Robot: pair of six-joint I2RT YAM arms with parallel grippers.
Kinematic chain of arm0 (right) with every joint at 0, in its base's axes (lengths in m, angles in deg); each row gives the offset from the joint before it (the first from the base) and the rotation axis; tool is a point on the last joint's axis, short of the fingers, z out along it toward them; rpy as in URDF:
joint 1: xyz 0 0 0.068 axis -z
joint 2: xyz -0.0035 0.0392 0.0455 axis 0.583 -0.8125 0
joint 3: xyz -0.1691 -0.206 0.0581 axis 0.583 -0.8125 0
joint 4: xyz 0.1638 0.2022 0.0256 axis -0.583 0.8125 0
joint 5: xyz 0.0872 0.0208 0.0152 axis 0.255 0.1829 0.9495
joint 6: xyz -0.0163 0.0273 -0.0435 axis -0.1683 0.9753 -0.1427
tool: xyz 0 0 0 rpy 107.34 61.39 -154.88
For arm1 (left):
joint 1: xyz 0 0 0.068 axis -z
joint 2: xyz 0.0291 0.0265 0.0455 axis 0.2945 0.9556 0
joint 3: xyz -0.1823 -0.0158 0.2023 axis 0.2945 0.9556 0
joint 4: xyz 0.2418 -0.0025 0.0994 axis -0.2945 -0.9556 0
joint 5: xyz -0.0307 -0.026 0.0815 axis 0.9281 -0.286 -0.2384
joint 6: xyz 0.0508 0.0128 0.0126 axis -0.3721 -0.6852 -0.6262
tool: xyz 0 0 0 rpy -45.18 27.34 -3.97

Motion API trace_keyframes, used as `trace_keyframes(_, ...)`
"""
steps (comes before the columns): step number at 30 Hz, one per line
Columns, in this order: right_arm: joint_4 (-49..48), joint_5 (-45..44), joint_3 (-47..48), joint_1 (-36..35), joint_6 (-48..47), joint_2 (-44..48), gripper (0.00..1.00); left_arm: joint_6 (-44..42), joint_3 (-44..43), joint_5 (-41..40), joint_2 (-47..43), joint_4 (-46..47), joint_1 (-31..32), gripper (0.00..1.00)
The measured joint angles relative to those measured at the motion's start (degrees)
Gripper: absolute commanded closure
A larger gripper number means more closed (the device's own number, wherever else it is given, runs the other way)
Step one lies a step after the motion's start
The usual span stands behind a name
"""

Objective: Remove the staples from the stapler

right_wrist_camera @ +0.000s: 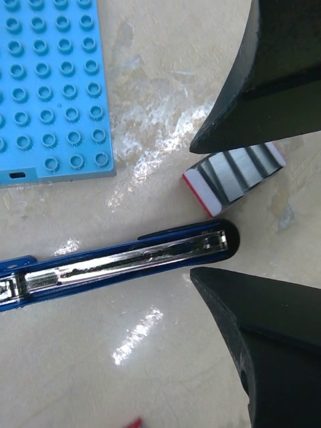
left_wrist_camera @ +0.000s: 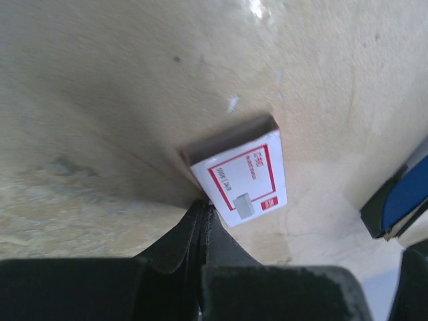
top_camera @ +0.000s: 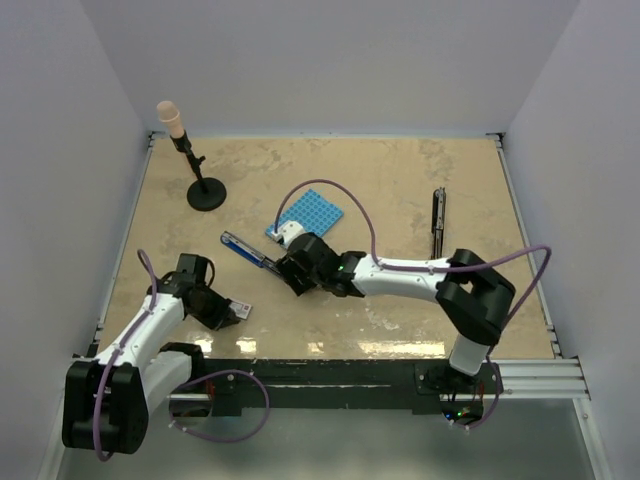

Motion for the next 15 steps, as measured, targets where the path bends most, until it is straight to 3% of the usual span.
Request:
trace_keyframes(6, 0.1, 7.4, -3.1, 6.9, -4.6, 8.0, 0.25, 1.1, 0.6, 3.2, 1.3, 3.5, 2.3, 1.0)
trace_keyframes(15, 1.7, 12.4, -3.6, 8.6, -8.5, 3.5, 0.24, 1.3, -0.7, 0.5, 1.4, 2.1, 2.9, 1.0)
